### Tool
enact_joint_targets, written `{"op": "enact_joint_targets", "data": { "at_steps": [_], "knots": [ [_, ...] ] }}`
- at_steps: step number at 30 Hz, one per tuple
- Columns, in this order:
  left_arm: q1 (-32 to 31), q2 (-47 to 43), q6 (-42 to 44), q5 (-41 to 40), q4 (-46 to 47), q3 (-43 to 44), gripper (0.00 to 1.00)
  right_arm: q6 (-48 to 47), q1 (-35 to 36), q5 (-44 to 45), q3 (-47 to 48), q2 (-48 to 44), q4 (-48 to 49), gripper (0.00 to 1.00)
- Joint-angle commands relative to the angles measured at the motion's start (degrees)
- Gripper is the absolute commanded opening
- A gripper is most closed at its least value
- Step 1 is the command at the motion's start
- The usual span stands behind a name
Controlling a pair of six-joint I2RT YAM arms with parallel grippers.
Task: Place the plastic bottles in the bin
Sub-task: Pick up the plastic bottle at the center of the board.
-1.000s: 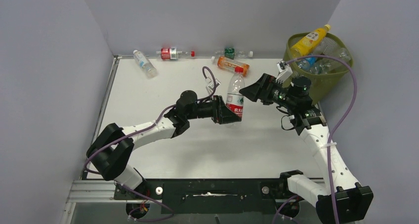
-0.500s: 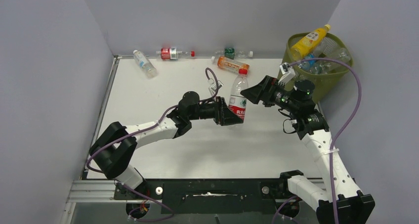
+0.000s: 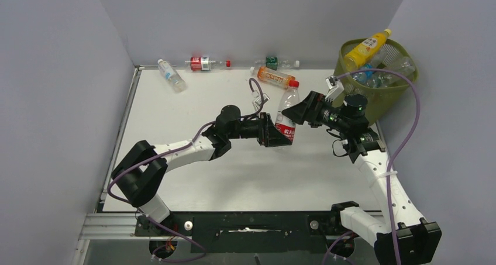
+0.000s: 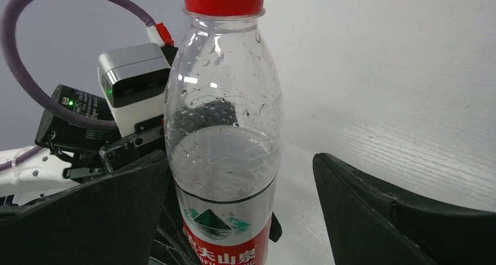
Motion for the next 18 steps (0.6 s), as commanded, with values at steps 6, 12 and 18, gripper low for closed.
{"op": "enact_joint_targets", "data": {
  "at_steps": [6, 12, 18],
  "knots": [
    [-1.45, 1.77, 1.10, 3.82, 2.63, 4.08, 0.51, 0.27, 1.33, -1.19, -2.64, -1.22, 4.74, 0.81],
    [-1.62, 1.32, 1.84, 4.35, 0.84, 2.26, 0.52, 0.45, 1.99, -0.64, -6.63, -3.74, 5.12, 0.56],
    [-1.58, 2.42, 2.50, 5.45, -0.16, 2.27, 0.58, -0.53, 2.02, 0.55, -9.79, -6.67, 3.40, 0.51]
  ]
}}
